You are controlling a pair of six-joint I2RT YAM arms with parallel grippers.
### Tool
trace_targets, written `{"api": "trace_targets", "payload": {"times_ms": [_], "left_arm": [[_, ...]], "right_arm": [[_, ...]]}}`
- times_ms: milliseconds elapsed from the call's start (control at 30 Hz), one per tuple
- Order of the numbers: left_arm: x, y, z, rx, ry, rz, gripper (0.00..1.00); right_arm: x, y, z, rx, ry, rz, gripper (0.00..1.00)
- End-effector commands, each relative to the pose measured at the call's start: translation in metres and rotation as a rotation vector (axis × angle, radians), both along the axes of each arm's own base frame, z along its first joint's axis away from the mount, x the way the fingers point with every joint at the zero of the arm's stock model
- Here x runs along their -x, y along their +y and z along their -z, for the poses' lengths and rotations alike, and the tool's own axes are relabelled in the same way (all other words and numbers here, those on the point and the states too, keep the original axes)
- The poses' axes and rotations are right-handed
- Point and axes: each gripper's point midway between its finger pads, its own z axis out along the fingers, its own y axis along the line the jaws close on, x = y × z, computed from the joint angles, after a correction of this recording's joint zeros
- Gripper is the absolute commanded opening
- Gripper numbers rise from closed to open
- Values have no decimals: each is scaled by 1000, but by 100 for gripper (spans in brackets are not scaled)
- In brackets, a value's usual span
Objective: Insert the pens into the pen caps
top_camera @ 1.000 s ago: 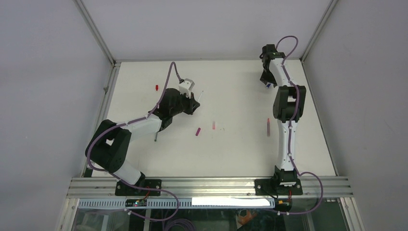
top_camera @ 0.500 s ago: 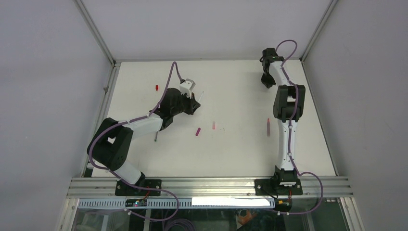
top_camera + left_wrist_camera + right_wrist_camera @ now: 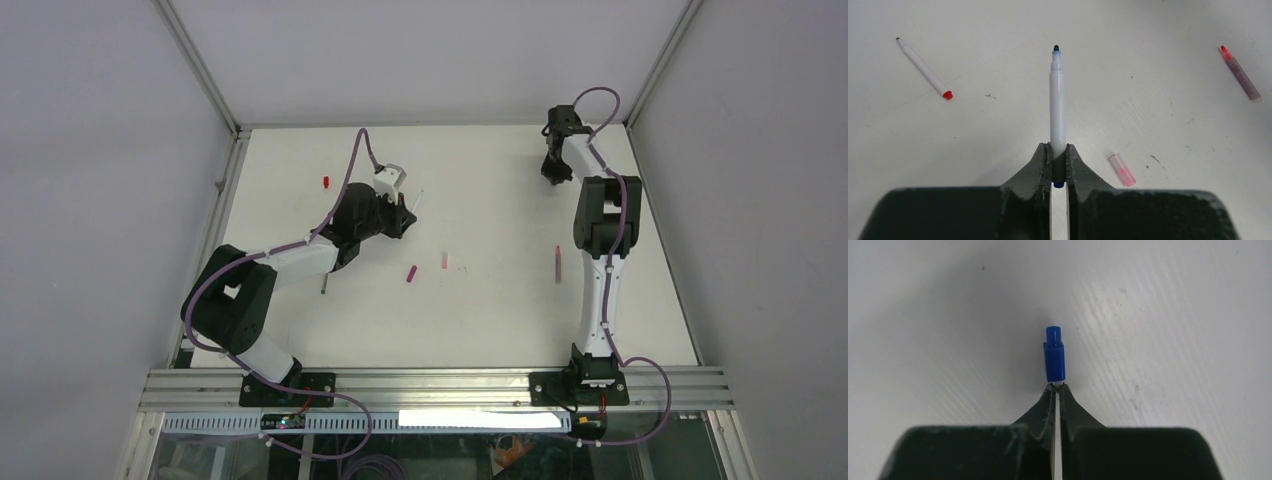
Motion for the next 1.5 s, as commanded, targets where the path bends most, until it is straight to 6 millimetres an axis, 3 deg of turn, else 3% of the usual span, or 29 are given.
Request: {"api": "trace_targets", "payload": {"times_ms": [0, 200, 333, 533, 633, 700, 733, 767, 800, 933, 1100, 1167, 1467], "left_arm": [[-2, -8, -18, 42, -34, 22, 0], [3, -11, -18, 63, -26, 38, 0], [7, -12, -22, 76, -34, 48, 0], [8, -13, -25, 72, -45, 68, 0], [2, -17, -33, 62, -60, 80, 0], [-3, -20, -39, 61, -68, 82, 0], [-5, -21, -42, 65, -73, 83, 0], [-6, -23, -42, 69, -71, 88, 0], [-7, -25, -44, 74, -72, 93, 0], [-8, -27, -38, 78, -56, 98, 0], [-2, -20, -31, 62, -48, 81, 0], [-1, -18, -30, 57, -50, 77, 0], [2, -16, -30, 53, -49, 74, 0]], "right_arm": [[6, 43, -29, -66, -55, -148, 0], [41, 95, -40, -94, -49, -260, 0], [73, 123, -32, -56, 31, -453, 0], [94, 127, -29, 37, 66, -630, 3], [94, 114, -37, 107, 39, -676, 18], [92, 100, -45, 163, 28, -644, 45], [92, 93, -47, 185, 35, -628, 67], [90, 87, -51, 211, 40, -607, 78], [89, 83, -52, 232, 50, -591, 81], [83, 77, -58, 275, 22, -480, 82], [88, 130, -76, 59, -124, -490, 81], [91, 140, -78, 15, -129, -503, 81], [101, 130, -62, 70, 18, -495, 80]]}}
